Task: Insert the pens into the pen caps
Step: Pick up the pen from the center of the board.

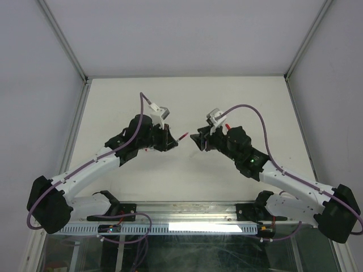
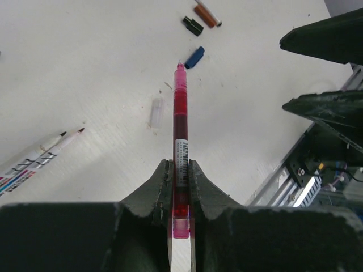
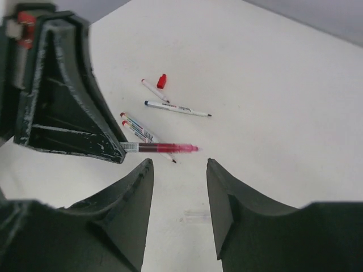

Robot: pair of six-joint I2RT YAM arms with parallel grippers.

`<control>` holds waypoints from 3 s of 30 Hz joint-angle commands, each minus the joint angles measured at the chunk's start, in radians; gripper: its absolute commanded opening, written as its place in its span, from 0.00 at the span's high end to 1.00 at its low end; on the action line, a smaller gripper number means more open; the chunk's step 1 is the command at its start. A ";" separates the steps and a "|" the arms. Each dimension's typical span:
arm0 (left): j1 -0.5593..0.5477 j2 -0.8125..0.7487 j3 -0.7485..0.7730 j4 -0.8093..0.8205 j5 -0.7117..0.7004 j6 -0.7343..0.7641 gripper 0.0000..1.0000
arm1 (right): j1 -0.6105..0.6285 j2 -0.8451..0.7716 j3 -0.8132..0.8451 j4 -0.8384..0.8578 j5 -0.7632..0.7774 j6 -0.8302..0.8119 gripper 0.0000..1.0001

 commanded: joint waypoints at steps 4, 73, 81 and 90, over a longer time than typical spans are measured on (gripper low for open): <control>-0.007 -0.112 0.026 0.097 -0.193 -0.046 1.00 | 0.003 -0.003 0.134 -0.169 0.468 0.730 0.55; -0.008 -0.113 -0.007 0.267 0.120 0.030 1.00 | 0.025 0.142 0.238 0.055 0.033 0.776 0.73; -0.008 -0.114 0.020 0.216 0.015 0.053 1.00 | 0.025 0.044 0.204 -0.065 0.205 0.752 0.48; -0.006 -0.196 -0.029 0.189 -0.091 0.062 1.00 | 0.023 -0.005 0.184 -0.403 0.507 0.757 0.46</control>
